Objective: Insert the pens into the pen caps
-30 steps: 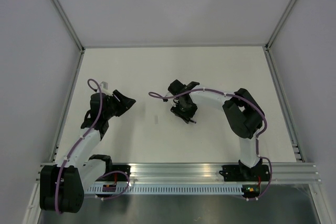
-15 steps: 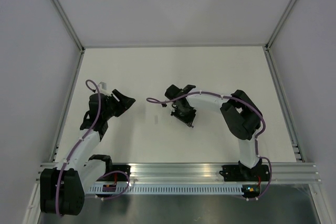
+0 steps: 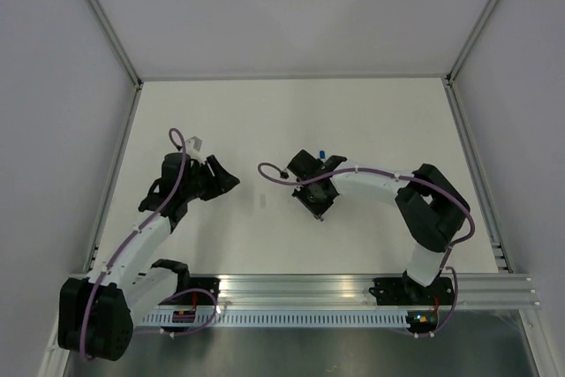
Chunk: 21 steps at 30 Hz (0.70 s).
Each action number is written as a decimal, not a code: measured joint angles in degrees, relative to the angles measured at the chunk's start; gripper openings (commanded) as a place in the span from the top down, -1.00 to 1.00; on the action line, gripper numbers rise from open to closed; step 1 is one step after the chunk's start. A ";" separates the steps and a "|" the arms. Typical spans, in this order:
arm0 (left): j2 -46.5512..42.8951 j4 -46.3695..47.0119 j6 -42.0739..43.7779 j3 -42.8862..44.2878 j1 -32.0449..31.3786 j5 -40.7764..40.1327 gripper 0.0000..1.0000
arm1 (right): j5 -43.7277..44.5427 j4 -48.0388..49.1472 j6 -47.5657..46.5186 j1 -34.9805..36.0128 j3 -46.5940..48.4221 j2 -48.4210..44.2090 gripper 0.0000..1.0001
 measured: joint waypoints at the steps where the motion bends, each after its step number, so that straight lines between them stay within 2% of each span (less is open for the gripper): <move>1: 0.68 -1.01 0.59 0.68 -1.88 -0.94 -0.16 | -0.04 1.09 1.09 0.02 -0.87 -1.22 1.00; 6: 7.96 -4.96 2.71 4.94 -12.70 -6.86 -0.09 | -2.16 9.62 6.60 0.04 -5.27 -10.60 1.00; 14: 21.44 -10.97 4.24 12.31 -20.26 -16.81 -0.02 | 1.05 24.57 11.72 0.09 -16.28 -29.90 1.00; 21: 35.32 -14.36 4.17 23.32 -28.68 -23.56 -0.01 | 4.87 30.18 13.38 0.09 -22.18 -35.63 1.00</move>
